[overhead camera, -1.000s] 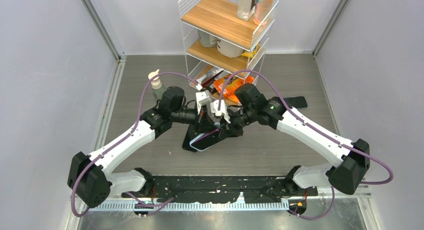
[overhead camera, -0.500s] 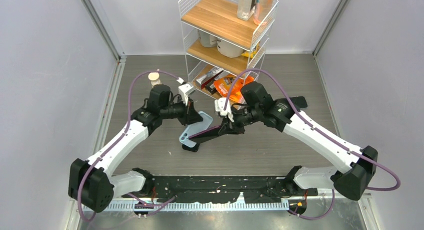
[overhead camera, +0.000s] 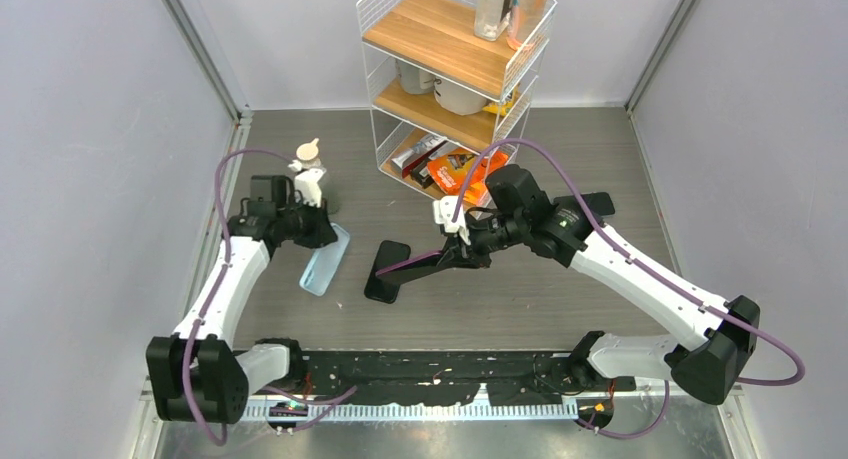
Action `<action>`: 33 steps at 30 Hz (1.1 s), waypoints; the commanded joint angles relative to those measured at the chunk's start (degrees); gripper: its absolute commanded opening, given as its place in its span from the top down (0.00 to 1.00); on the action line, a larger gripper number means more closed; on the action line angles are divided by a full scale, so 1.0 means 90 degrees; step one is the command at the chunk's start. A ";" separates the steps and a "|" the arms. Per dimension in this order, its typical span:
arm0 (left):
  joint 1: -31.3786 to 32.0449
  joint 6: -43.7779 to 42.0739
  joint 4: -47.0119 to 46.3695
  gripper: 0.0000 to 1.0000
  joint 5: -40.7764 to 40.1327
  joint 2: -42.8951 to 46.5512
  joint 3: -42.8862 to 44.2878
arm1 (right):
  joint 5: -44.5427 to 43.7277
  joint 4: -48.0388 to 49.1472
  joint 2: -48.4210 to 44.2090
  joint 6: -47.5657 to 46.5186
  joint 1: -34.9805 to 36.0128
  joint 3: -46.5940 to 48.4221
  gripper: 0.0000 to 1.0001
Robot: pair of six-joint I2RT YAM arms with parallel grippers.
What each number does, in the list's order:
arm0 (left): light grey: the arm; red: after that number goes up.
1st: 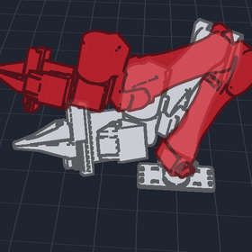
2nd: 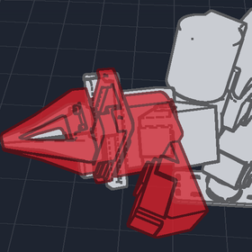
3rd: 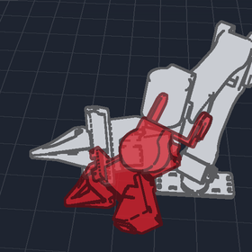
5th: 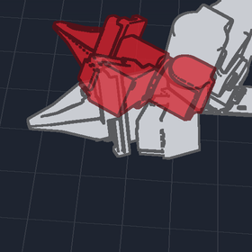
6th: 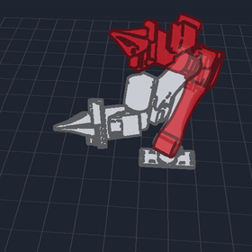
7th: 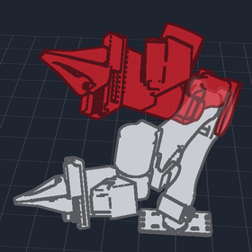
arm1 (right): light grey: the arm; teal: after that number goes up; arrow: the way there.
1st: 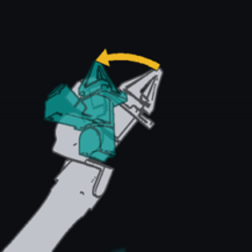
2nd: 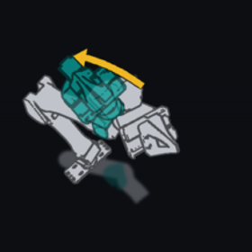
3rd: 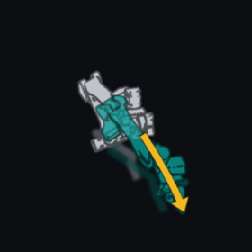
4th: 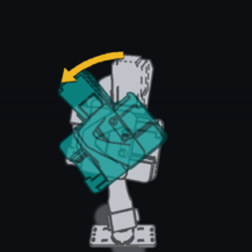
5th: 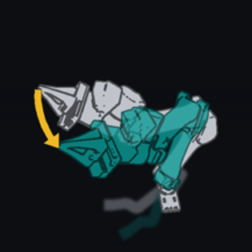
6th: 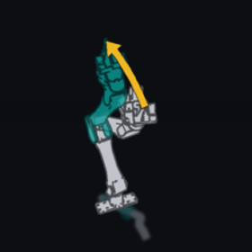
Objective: Take the phone out of the phone case
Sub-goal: Place the phone case at the center of the board.
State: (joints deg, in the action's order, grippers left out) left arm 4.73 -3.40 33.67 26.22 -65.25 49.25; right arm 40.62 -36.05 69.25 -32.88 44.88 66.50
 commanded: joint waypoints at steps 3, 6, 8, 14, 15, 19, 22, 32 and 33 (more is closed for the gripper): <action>-0.1381 -0.0556 0.0736 1.00 -0.0461 -0.0335 0.0213 | 0.0328 0.0567 -0.0095 -0.0030 -0.0017 0.0042 0.94; -0.1676 -0.0573 0.0791 1.00 -0.0335 -0.0689 0.0222 | 0.0367 0.0582 -0.0025 -0.0004 -0.0007 0.0059 0.94; -0.1753 -0.0509 0.0850 1.00 -0.0077 -0.0934 0.0274 | 0.0380 0.0581 0.0024 0.0009 -0.0011 0.0078 0.94; -0.1795 -0.0170 0.0814 1.00 0.0139 -0.1439 0.0413 | 0.0357 0.0568 0.0055 0.0015 -0.0007 0.0033 0.94; -0.1801 -0.0166 0.0782 1.00 0.0015 -0.1491 0.0414 | 0.0342 0.0563 0.0043 0.0005 -0.0007 0.0018 0.94; -0.1861 -0.0178 0.0743 1.00 -0.0519 -0.1625 0.0409 | 0.0294 0.0576 0.0039 -0.0038 -0.0007 -0.0017 0.94; -0.1883 -0.0169 0.0743 0.98 -0.0877 -0.1665 0.0400 | 0.0293 0.0578 0.0068 -0.0058 -0.0007 -0.0026 0.94; -0.1964 -0.0153 0.0729 0.76 -0.1523 -0.1835 0.0387 | 0.0222 0.0523 0.0032 -0.0090 -0.0007 -0.0030 0.94; -0.1979 -0.0156 0.0736 0.73 -0.1571 -0.1841 0.0387 | 0.0217 0.0520 0.0026 -0.0093 -0.0007 -0.0033 0.95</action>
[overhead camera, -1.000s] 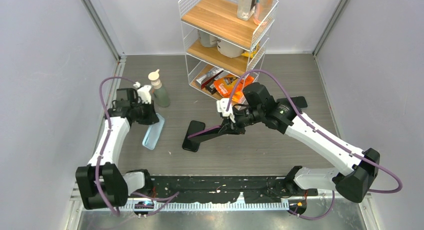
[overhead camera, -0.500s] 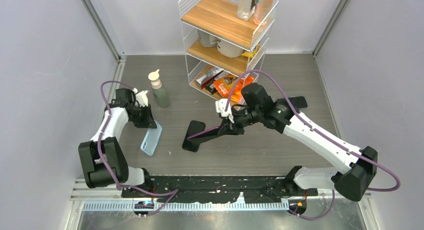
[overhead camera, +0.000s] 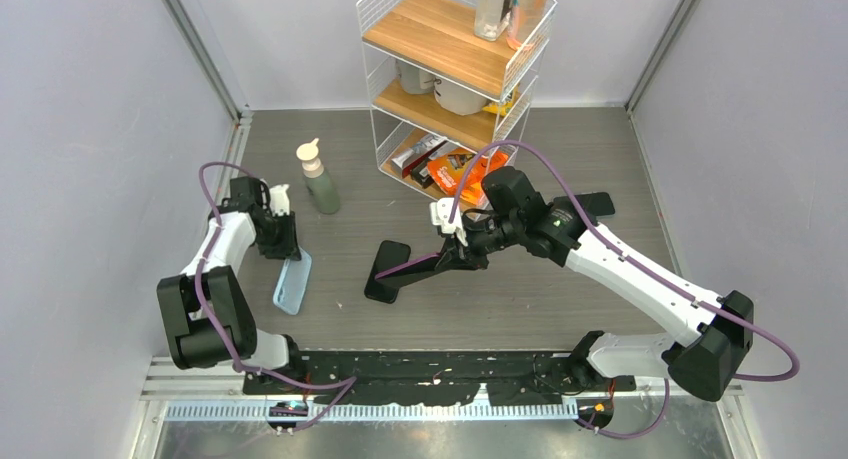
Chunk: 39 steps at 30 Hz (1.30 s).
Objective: Take the phone out of the phone case
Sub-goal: Place the phone case at the center of the board.
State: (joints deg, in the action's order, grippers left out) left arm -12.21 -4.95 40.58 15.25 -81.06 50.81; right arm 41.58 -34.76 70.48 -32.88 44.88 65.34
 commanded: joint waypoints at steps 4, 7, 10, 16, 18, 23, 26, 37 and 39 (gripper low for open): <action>-0.0123 0.0012 -0.0033 0.59 -0.0521 -0.0081 0.0212 | 0.0081 0.0347 -0.0116 -0.0105 -0.0007 0.0107 0.95; -0.0125 -0.0015 -0.0006 0.54 -0.0593 -0.0077 0.0241 | 0.0043 0.0312 -0.0090 -0.0122 -0.0007 0.0130 0.94; -0.0128 -0.0070 0.0003 0.51 -0.0673 -0.0025 0.0258 | -0.0030 0.0200 -0.0063 -0.0195 -0.0009 0.0154 0.95; -0.0128 -0.0212 -0.0032 0.39 -0.0837 0.0218 0.0378 | -0.0296 -0.0164 -0.0095 -0.0446 -0.0089 0.0149 0.94; -0.0123 -0.0270 -0.0036 0.34 -0.0854 0.0333 0.0450 | -0.0319 -0.0381 -0.0068 -0.0518 -0.0173 0.0186 0.95; -0.0128 -0.0491 -0.0122 0.17 -0.0796 0.0811 0.0615 | -0.0415 -0.1291 0.0131 -0.0904 -0.0363 0.0301 0.94; -0.0128 -0.0630 -0.0174 0.07 -0.0591 0.1256 0.0603 | -0.0497 -0.1896 0.0316 -0.1203 -0.0524 0.0431 0.95; -0.0096 -0.0831 -0.0334 0.00 0.0484 0.2771 0.0058 | -0.0901 -0.4448 0.1567 -0.2783 -0.1029 0.1057 0.94; -0.0024 -0.0859 -0.0297 0.01 0.0559 0.2916 0.0030 | -0.1057 -0.4663 0.1816 -0.2892 -0.1039 0.1102 0.94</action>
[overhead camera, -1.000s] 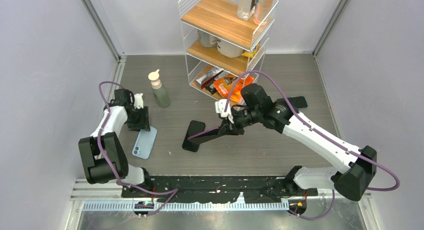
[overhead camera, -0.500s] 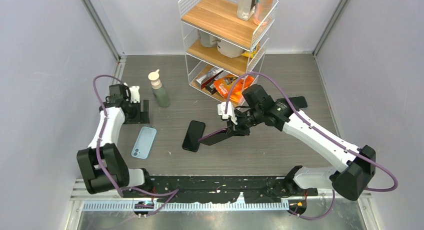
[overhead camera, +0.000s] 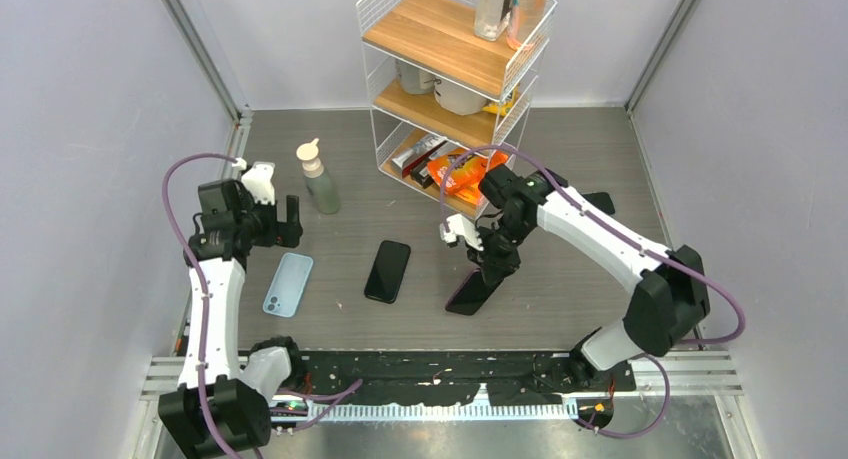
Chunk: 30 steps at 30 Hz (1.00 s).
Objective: Take the phone out of the phone case
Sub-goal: Place the phone case at the center of the board, then place the phone at the center of the board.
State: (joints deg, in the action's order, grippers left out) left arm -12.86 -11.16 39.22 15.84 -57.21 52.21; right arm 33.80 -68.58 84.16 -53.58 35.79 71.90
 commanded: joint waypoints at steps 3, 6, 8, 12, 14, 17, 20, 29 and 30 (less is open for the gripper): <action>0.0197 -0.0228 -0.0070 0.00 0.0483 0.0424 -0.0155 | -0.0385 -0.1165 0.0620 -0.0746 -0.0031 0.0437 0.94; 0.0334 -0.0244 -0.0011 0.00 0.0433 0.0504 -0.0149 | -0.0614 -0.1246 0.1009 -0.0761 -0.0051 0.0574 0.94; 0.0409 -0.0244 0.0032 0.00 0.0429 0.0511 -0.0131 | -0.0747 -0.1212 0.1225 -0.0706 -0.0051 0.0681 0.92; 0.0510 -0.0259 0.0097 0.00 0.0428 0.0510 -0.0117 | -0.1133 -0.0948 0.1670 -0.0444 -0.0052 0.0889 0.88; 0.0540 -0.0287 0.0131 0.00 0.0428 0.0507 -0.0113 | -0.1424 -0.0702 0.1889 -0.0249 -0.0052 0.0960 0.87; 0.0567 -0.0344 0.0151 0.00 0.0424 0.0503 -0.0118 | -0.1766 -0.0463 0.2301 -0.0074 -0.0056 0.1151 0.83; 0.0586 -0.0388 0.0171 0.00 0.0402 0.0503 -0.0103 | -0.1880 -0.0389 0.2736 -0.0008 -0.0051 0.1351 0.79; 0.0599 -0.0508 0.0174 0.00 0.0351 0.0513 -0.0146 | -0.2358 0.0355 0.3441 0.0282 -0.0051 0.1688 0.71; 0.0599 -0.0508 0.0161 0.00 0.0350 0.0504 -0.0158 | -0.2447 0.0513 0.3512 0.0359 -0.0056 0.1698 0.71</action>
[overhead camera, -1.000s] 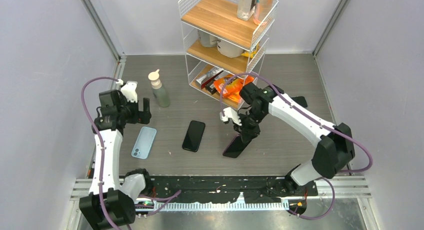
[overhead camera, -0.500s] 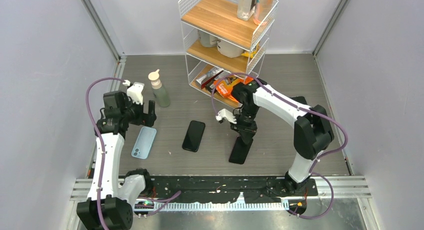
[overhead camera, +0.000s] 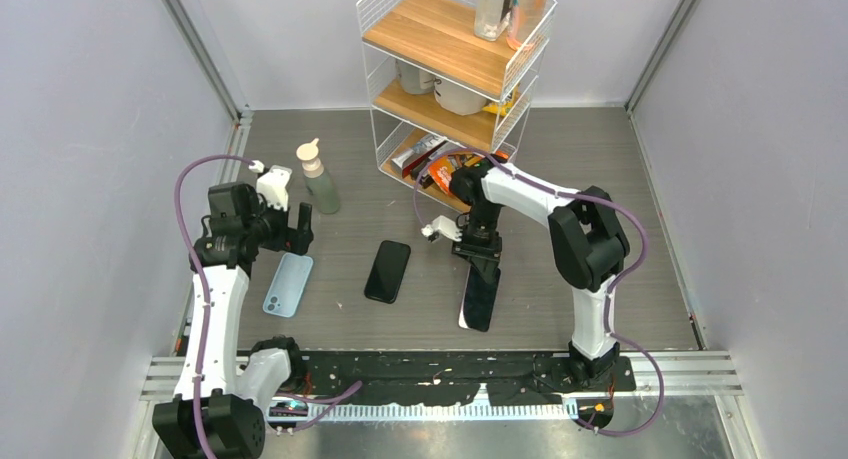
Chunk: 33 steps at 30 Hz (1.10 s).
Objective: Take the phone out of the phone case
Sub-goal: Place the phone at the center of the board.
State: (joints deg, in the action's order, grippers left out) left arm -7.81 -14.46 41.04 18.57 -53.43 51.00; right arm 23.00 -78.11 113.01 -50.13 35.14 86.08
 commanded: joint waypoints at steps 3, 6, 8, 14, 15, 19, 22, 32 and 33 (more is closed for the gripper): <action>0.0038 -0.0151 -0.0048 0.00 0.0051 0.0073 -0.0035 | -0.1319 0.1807 0.0449 0.0085 0.0020 0.0192 0.71; 0.0038 -0.0170 -0.0056 0.00 0.0048 0.0056 -0.0041 | -0.1464 0.2058 0.0601 0.0180 0.0022 0.0221 0.71; 0.0038 -0.0179 -0.0073 0.00 0.0053 0.0053 -0.0056 | -0.1534 0.2197 0.0644 0.0216 0.0022 0.0214 0.68; 0.0041 -0.0182 -0.0162 0.00 0.0036 0.0076 -0.0129 | -0.1798 0.2596 0.0667 0.0331 0.0022 0.0170 0.61; 0.0038 -0.0188 -0.0173 0.01 0.0032 0.0095 -0.0146 | -0.1846 0.2692 0.0642 0.0339 0.0022 0.0156 0.60; 0.0036 -0.0233 -0.0206 0.00 -0.0016 0.0186 -0.0195 | -0.2006 0.2897 0.0604 0.0435 0.0019 0.0145 0.58; 0.0039 -0.0288 -0.0204 0.00 -0.0065 0.0292 -0.0222 | -0.2090 0.2970 0.0543 0.0506 0.0022 0.0148 0.56; 0.0038 -0.0347 -0.0199 0.00 -0.0128 0.0547 -0.0272 | -0.2337 0.3212 -0.0048 0.0684 0.0051 -0.0090 0.37; 0.0038 -0.0347 -0.0190 0.00 -0.0130 0.0568 -0.0283 | -0.2339 0.3231 -0.0111 0.0695 0.0056 -0.0155 0.34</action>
State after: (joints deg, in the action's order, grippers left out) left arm -7.60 -16.95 40.73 17.93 -49.76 48.80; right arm 4.78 -54.37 116.57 -44.40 35.31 86.06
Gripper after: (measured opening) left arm 0.994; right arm 0.618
